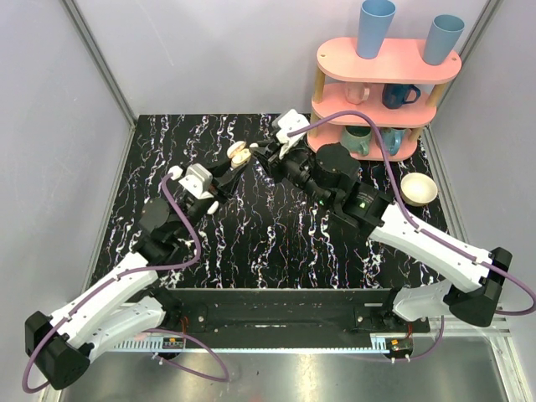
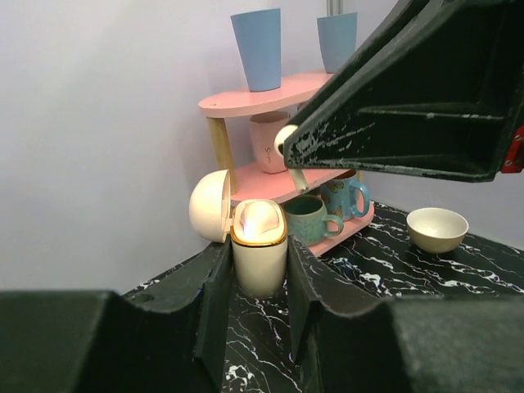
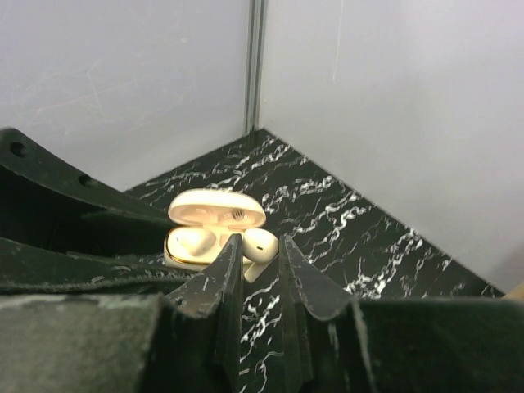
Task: Insert the wireless bluetooth earbuds into the charging case
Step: Insert the right earbud into the right side groove of the charging case.
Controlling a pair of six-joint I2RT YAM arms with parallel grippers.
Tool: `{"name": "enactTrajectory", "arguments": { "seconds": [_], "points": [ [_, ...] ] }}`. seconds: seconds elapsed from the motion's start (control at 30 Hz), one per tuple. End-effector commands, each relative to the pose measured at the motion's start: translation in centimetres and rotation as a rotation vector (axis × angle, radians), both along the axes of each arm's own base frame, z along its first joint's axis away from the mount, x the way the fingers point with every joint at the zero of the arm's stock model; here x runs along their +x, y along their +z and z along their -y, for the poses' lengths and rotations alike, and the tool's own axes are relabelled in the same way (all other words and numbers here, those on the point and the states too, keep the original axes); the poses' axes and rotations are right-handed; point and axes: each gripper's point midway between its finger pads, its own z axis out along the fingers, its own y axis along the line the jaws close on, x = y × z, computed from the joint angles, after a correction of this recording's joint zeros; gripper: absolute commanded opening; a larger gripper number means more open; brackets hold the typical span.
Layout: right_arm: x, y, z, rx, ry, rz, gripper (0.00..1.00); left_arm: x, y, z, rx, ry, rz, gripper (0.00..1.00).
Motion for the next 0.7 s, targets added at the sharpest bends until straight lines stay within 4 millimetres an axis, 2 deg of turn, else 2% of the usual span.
{"name": "enactTrajectory", "arguments": {
  "seconds": [0.0, 0.2, 0.57, 0.67],
  "points": [
    [-0.3, 3.7, 0.7, 0.046, -0.044, 0.134, 0.07, -0.3, 2.3, -0.1, -0.046, -0.008, 0.019, 0.0],
    [-0.7, 3.3, 0.0, 0.015, -0.038, 0.186, 0.08, -0.6, 2.6, 0.2, -0.055, -0.032, 0.023, 0.0],
    [0.7, 1.6, -0.6, -0.033, -0.084, 0.204, 0.08, -1.7, 3.5, 0.1, -0.076, -0.07, 0.051, 0.0],
    [0.6, 1.7, -0.8, -0.03, -0.072, 0.199, 0.08, -1.8, 3.4, 0.0, -0.087, -0.069, 0.051, 0.0]
  ]
}}
